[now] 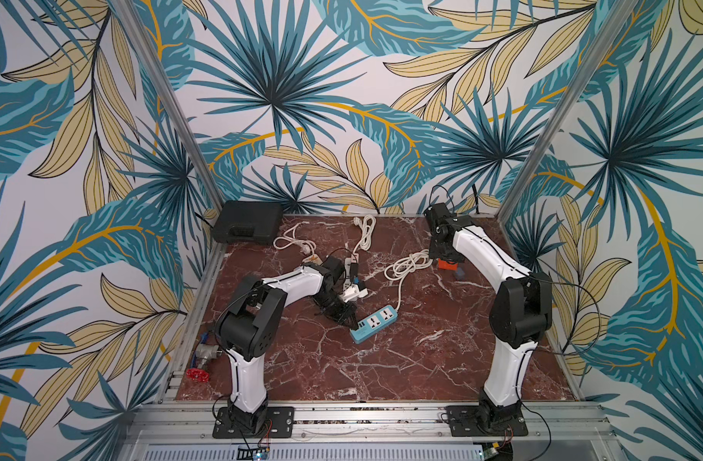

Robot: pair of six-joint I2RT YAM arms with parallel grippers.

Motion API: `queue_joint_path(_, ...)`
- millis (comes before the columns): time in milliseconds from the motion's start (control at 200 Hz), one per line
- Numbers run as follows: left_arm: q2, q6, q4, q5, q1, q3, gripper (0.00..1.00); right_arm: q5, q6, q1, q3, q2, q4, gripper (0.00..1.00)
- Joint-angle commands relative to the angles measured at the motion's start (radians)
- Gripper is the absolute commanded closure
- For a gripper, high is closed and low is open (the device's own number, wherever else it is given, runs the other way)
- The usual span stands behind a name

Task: Pull the plug off the socket
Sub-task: Place the plug at the center of the board.

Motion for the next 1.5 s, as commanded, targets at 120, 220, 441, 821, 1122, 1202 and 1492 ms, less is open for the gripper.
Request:
queue_joint_path(120, 0.050, 0.014, 0.045, -0.165, 0.006, -0.026, 1.00, 0.008, 0.115, -0.092, 0.048, 0.063, 0.251, 1.00)
queue_joint_path(220, 0.050, 0.015, 0.044, -0.166, 0.006, -0.025, 1.00, 0.026, 0.142, -0.128, 0.102, 0.126, 0.251, 1.00)
queue_joint_path(441, 0.053, 0.013, 0.043, -0.165, 0.006, -0.024, 1.00, 0.021, 0.172, -0.185, 0.110, 0.208, 0.331, 0.96)
queue_joint_path(821, 0.052, 0.013, 0.043, -0.163, 0.009, -0.022, 1.00, -0.004, 0.162, -0.223, 0.144, 0.296, 0.383, 0.77)
queue_joint_path(1122, 0.052, 0.014, 0.043, -0.162, 0.010, -0.022, 1.00, -0.014, 0.150, -0.224, 0.200, 0.312, 0.250, 0.51)
queue_joint_path(1202, 0.053, 0.015, 0.042, -0.161, 0.010, -0.021, 1.00, -0.015, 0.150, -0.225, 0.208, 0.309, 0.218, 0.47)
queue_joint_path(1492, 0.050, 0.016, 0.043, -0.156, 0.016, -0.024, 1.00, -0.035, 0.136, -0.225, 0.233, 0.309, 0.160, 0.35)
